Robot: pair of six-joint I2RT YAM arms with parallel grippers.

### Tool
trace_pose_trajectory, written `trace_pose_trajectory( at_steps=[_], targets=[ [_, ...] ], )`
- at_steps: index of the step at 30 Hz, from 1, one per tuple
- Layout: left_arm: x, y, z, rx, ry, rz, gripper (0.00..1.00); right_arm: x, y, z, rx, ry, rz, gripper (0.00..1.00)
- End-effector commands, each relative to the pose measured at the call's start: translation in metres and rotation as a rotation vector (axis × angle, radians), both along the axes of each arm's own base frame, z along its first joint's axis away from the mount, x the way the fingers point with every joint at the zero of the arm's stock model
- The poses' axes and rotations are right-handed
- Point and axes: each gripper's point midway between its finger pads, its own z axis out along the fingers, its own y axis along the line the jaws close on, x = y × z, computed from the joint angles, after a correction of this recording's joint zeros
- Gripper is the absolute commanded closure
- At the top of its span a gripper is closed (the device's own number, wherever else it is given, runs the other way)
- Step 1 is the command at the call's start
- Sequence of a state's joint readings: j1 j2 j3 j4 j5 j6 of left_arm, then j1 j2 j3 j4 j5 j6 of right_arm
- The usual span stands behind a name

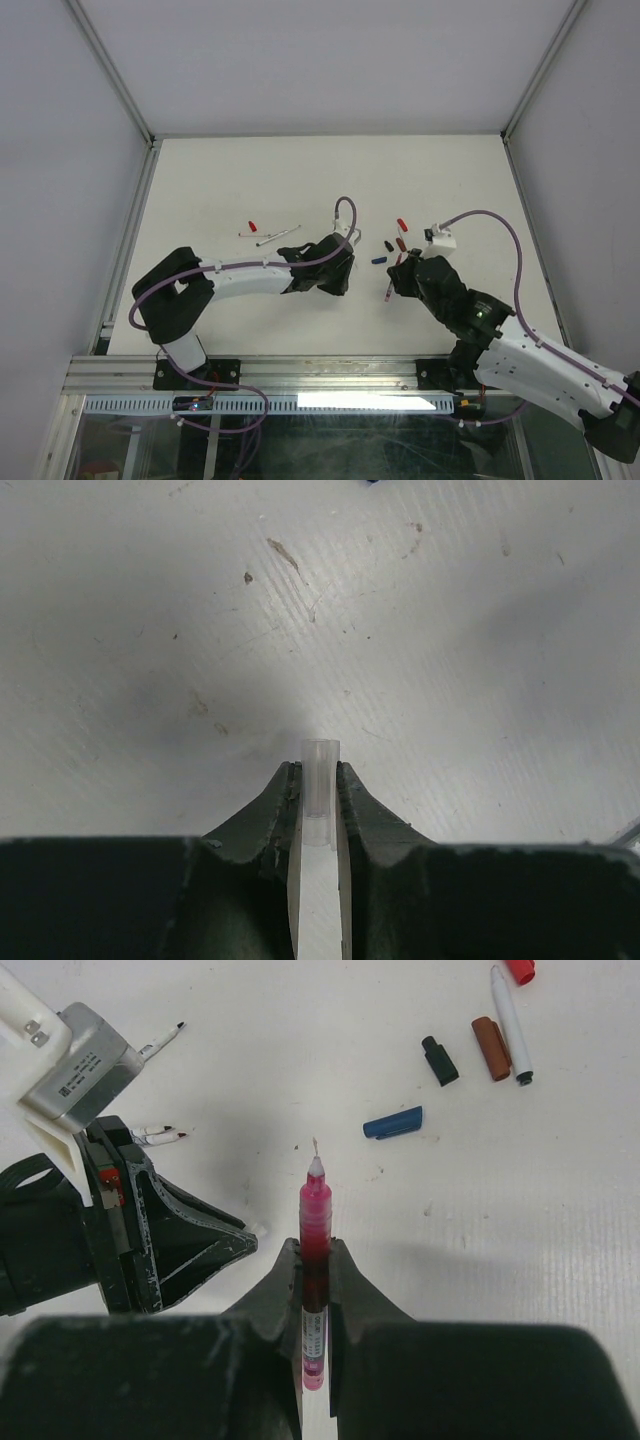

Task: Insert the pens into the pen caps
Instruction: Place the pen cap at the center of the board.

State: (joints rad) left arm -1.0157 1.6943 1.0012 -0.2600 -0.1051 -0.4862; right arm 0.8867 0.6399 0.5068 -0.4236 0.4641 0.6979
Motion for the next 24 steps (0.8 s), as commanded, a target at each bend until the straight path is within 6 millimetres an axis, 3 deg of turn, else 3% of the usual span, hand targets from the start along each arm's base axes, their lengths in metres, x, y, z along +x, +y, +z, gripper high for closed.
trace_pose_trajectory(
  at_steps=[1, 8, 17, 24],
  targets=[
    [0.007, -0.016, 0.011, -0.05, -0.053, -0.021, 0.84, 0.008, 0.003, 0.022, 0.046, -0.039, -0.032, 1.0],
    [-0.004, -0.004, -0.008, 0.025, -0.01, -0.055, 0.79, 0.008, 0.007, 0.021, 0.048, -0.03, -0.019, 1.0],
    [-0.016, 0.014, -0.019, 0.141, 0.021, -0.107, 0.69, 0.006, 0.011, 0.017, 0.061, -0.011, -0.008, 1.0],
    [-0.02, 0.017, -0.02, 0.169, 0.042, -0.124, 0.58, 0.006, 0.012, 0.015, 0.07, -0.009, -0.006, 1.0]
  ],
)
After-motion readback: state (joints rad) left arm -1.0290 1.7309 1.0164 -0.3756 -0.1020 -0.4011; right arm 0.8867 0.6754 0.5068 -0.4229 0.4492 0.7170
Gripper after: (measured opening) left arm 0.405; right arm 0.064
